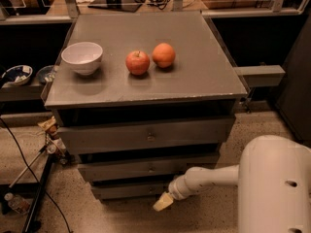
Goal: Open bottom drawer
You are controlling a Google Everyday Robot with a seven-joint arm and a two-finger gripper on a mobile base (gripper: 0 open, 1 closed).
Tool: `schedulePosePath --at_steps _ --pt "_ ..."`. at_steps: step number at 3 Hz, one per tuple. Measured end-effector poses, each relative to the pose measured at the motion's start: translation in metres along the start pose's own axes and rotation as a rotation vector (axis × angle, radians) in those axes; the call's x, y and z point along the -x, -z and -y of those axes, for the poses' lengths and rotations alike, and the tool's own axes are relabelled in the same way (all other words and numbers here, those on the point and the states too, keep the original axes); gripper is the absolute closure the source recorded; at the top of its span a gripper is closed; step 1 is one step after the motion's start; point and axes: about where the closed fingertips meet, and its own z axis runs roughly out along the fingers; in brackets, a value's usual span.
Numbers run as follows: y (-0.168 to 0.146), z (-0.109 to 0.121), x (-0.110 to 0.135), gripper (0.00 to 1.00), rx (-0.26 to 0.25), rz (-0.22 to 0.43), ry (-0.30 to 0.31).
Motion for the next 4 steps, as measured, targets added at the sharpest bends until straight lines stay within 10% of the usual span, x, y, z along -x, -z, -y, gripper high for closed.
schedulePosePath --at_steps 4 --pt "-0.057 0.051 -0.015 0.00 -0.035 -0.015 -0.043"
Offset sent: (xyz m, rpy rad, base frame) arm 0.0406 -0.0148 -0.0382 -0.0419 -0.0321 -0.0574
